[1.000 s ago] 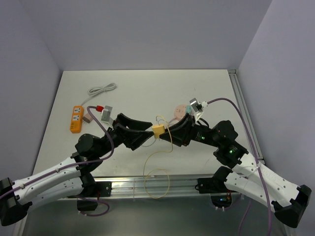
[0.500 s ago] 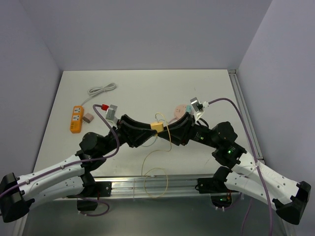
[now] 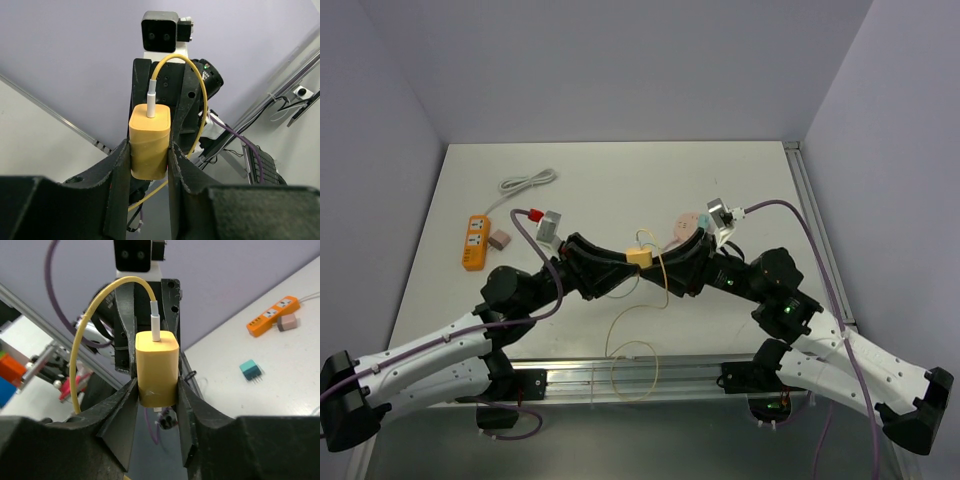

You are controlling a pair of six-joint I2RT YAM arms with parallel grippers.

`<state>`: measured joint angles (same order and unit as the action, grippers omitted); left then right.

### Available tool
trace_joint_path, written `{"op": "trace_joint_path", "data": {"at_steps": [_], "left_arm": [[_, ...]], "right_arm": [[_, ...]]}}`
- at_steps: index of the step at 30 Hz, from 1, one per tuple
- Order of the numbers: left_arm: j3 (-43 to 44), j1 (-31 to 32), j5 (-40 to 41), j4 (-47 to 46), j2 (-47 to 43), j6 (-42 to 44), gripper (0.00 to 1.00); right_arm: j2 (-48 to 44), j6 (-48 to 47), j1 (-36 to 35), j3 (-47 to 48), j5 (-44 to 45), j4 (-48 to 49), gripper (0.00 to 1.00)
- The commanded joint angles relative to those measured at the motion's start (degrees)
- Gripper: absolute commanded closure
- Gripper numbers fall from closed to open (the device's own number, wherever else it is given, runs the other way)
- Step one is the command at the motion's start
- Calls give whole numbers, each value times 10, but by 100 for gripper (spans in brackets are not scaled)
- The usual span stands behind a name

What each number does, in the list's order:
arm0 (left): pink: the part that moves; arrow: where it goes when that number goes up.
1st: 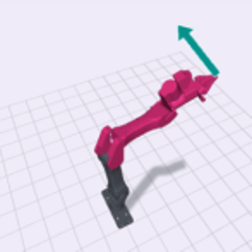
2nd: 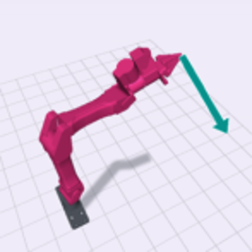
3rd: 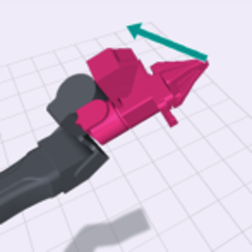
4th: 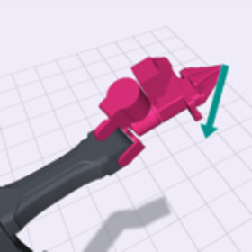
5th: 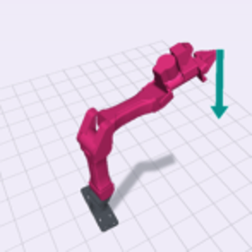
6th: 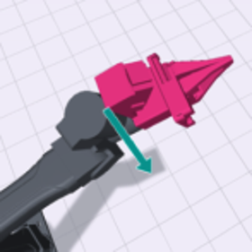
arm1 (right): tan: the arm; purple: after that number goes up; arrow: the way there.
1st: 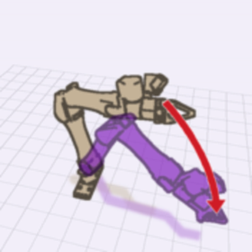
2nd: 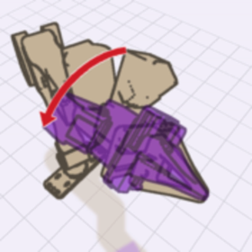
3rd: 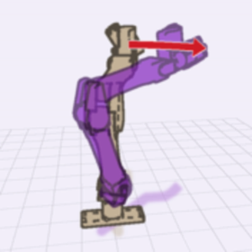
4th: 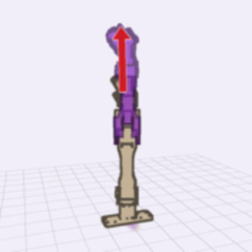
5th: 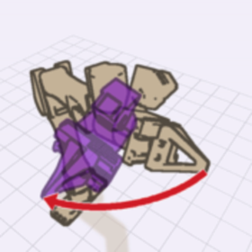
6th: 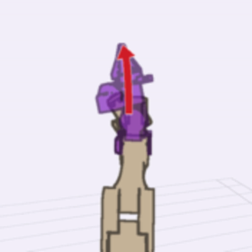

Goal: Insert the plug

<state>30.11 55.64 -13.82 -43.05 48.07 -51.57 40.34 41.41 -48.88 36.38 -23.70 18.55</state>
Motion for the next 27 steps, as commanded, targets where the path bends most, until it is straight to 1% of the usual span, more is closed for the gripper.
{"op": "trace_joint_path", "data": {"at_steps": [1, 2, 3, 4, 5, 6, 7, 9, 10, 12, 14, 16, 17, 19, 21, 22, 23, 24, 26, 27], "left_arm": [[41, 3, -34, 55, -18, 30, 100], [49, 3, -32, 76, -24, 39, 100], [51, 3, -25, 95, -39, 50, 100], [53, 3, -19, 141, -49, 72, 100], [62, 3, -10, 165, -59, 83, 100], [67, 3, 9, 195, -76, 109, 100], [73, 3, 15, 249, -83, 124, 100], [109, 3, 28, 324, -90, 173, 100], [136, 3, 40, 392, -90, 185, 100], [163, 3, 45, 452, -81, 217, 100], [201, 3, 40, 522, -69, 234, 100], [230, 3, 32, 555, -62, 251, 100], [238, 3, 17, 581, -56, 258, 100], [260, 3, -1, 598, -52, 274, 100], [269, 3, -32, 613, -43, 282, 100], [275, 3, -42, 618, -39, 285, 100], [278, 3, -71, 626, -28, 292, 100], [282, 3, -83, 632, -22, 296, 100], [287, 3, -111, 637, -5, 300, 99], [286, 3, -133, 634, -3, 300, 99]], "right_arm": [[8, -47, -7, 43, 2, -71, 55], [6, -54, -6, 48, 5, -93, 42], [1, -62, -6, 54, 13, -115, 33], [-3, -80, -6, 60, 18, -155, 30], [-8, -87, -7, 62, 27, -176, 22], [-18, -93, -7, 62, 40, -195, 20], [-23, -106, -7, 62, 51, -233, 18], [-38, -120, -5, 65, 86, -285, 17], [-41, -134, -6, 69, 98, -302, 17], [-55, -148, -6, 84, 131, -349, 17], [-64, -157, -5, 97, 167, -371, 17], [-71, -170, -2, 126, 176, -397, 16], [-71, -171, -2, 138, 196, -406, 16], [-67, -182, -1, 175, 203, -427, 16], [-62, -197, 1, 197, 184, -435, 16], [-59, -200, 1, 220, 176, -436, 13], [-51, -205, 5, 232, 156, -439, 11], [-45, -214, 7, 264, 151, -453, 11], [-26, -217, 12, 293, 142, -463, 9], [-19, -222, 12, 315, 110, -466, 9]]}}
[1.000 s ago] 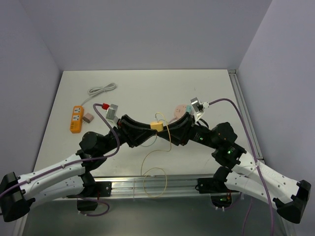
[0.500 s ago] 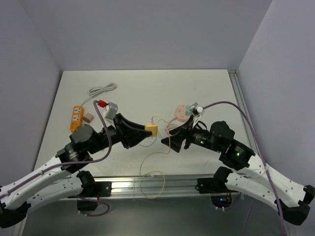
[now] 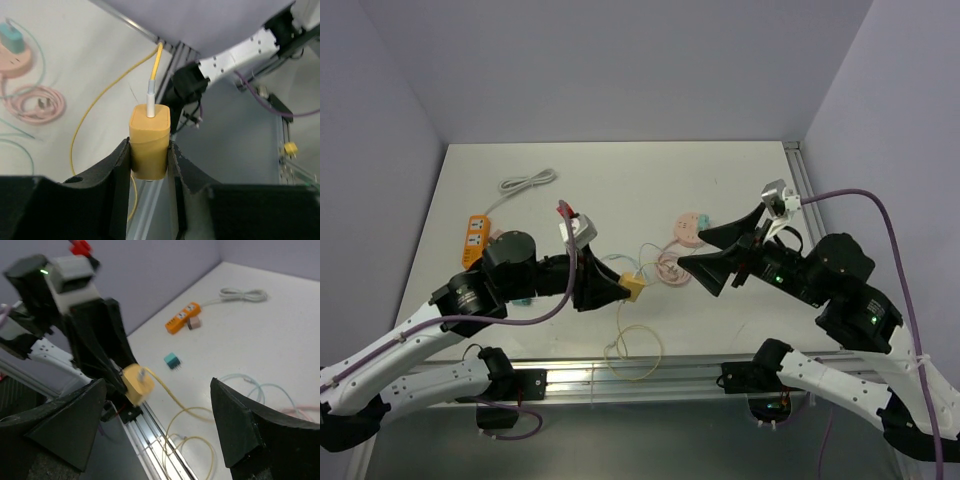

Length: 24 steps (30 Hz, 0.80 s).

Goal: Insert the plug

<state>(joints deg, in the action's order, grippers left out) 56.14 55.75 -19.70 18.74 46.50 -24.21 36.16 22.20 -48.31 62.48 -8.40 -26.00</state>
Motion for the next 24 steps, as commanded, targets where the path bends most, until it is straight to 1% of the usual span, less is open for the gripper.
{"op": "trace_joint_path", "data": {"at_steps": [1, 2, 4, 6, 9, 12, 13, 15, 18, 24], "left_arm": [[20, 2, -88, 12, 17, 26, 99], [17, 2, -98, 6, 22, 26, 100], [8, 2, -125, -9, 25, 24, 100], [5, 2, -141, -13, 27, 25, 100], [-2, 2, -177, -27, 25, 26, 100], [-3, 2, -194, -26, 25, 29, 99], [-2, 2, -195, -23, 25, 30, 100], [-1, 2, -196, -15, 30, 33, 99], [-2, 2, -194, -15, 26, 35, 100], [-7, 2, -201, -22, 18, 31, 100]], "right_arm": [[31, -33, 8, 63, -74, -23, 7], [52, -38, 9, 70, -135, -25, 7], [79, -48, 9, 88, -196, -35, 9], [119, -56, 9, 99, -232, -51, 12], [149, -65, 8, 89, -265, -51, 20], [155, -65, 8, 66, -304, -21, 22], [158, -65, 8, 63, -332, -16, 23], [170, -71, 7, 62, -350, -16, 23], [181, -75, 1, 61, -354, -24, 24], [196, -81, -6, 47, -378, -24, 30]]}}
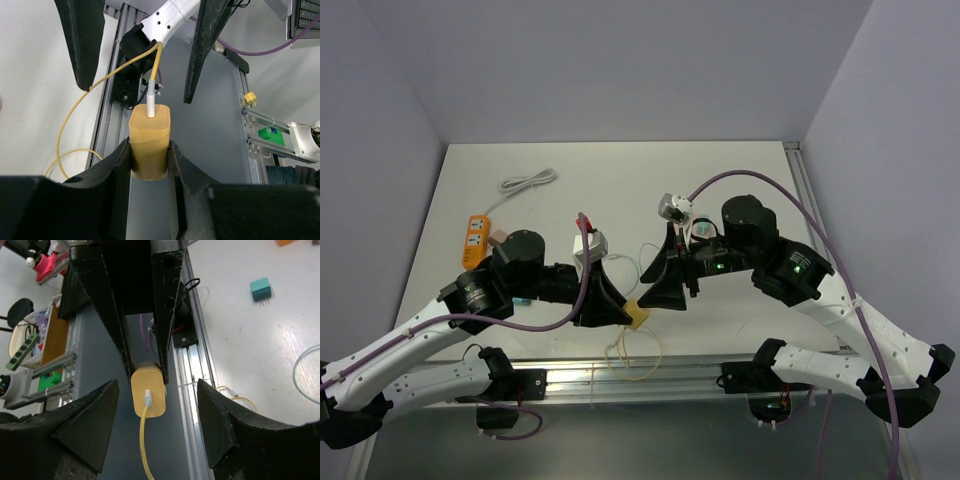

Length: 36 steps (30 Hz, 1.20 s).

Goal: Insert the plug

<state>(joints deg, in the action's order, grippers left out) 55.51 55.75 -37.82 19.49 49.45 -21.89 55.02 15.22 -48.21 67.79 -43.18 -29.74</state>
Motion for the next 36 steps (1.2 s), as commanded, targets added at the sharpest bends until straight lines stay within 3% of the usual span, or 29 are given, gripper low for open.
{"op": "trace_joint_path", "data": {"at_steps": [1, 11, 15, 26, 28, 29, 31, 33, 36], "left_arm": [[0, 2, -21, -30, -12, 9, 99], [3, 2, -12, -28, -11, 6, 99], [11, 2, -3, -24, -6, 4, 100], [14, 2, -5, -31, 0, -3, 99], [15, 2, -8, -31, 1, -3, 100], [15, 2, -7, -30, 2, -3, 100], [13, 2, -3, -30, 0, -3, 100], [13, 2, 4, -29, 0, -5, 99], [11, 2, 42, -19, -8, -7, 60]], "right_arm": [[9, -12, -7, -7, -35, 13, 30], [22, -20, -24, -13, -40, 4, 34], [21, -20, -29, -24, -39, 5, 44], [24, -19, -41, -43, -54, 20, 47], [28, -20, -44, -42, -52, 21, 66], [29, -18, -44, -42, -51, 22, 81], [29, -13, -46, -44, -57, 28, 98], [25, -6, -47, -50, -56, 41, 100], [8, 15, -47, -65, -7, 57, 100]]}}
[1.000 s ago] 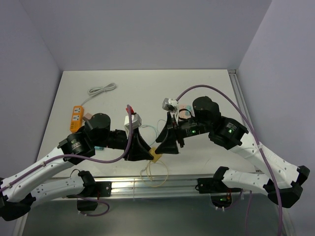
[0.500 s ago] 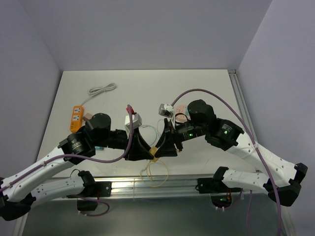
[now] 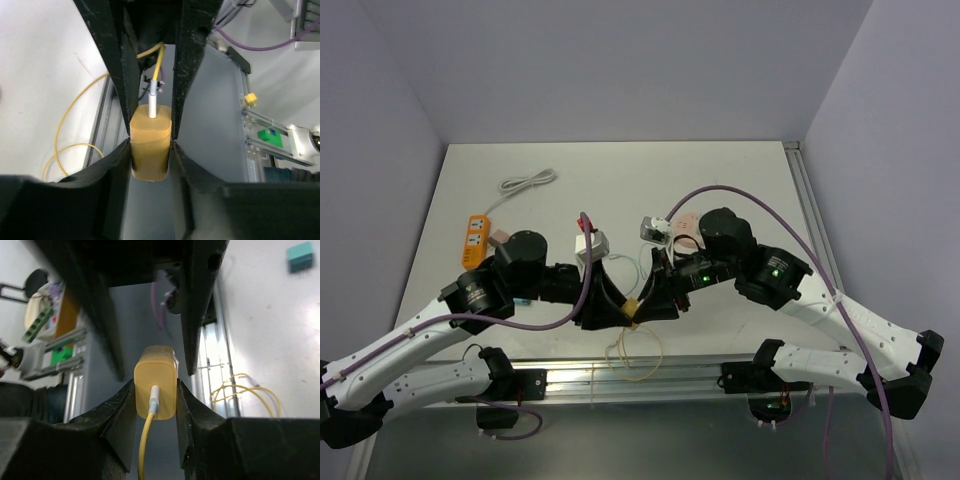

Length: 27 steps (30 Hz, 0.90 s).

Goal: Insert the plug

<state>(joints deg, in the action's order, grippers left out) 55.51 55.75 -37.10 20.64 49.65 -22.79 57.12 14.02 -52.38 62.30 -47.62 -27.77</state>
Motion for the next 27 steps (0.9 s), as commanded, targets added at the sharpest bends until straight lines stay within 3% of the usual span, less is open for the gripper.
{"op": "trace_joint_path", "data": {"at_steps": [1, 5, 11, 20, 27], "left_arm": [[9, 2, 82, -27, -21, -3, 35], [-4, 2, 190, -6, -57, -5, 13], [-6, 2, 418, 34, -102, -43, 7], [-108, 2, 498, -73, -210, -108, 9], [-100, 2, 480, -76, -180, -104, 11]], "right_arm": [[-23, 35, -5, -13, 89, 36, 100], [-31, 63, -1, -16, 217, 11, 100], [0, 125, 56, 1, 364, -10, 100], [148, 244, 132, 58, 630, -57, 100], [282, 267, 174, 100, 694, -48, 100]]}}
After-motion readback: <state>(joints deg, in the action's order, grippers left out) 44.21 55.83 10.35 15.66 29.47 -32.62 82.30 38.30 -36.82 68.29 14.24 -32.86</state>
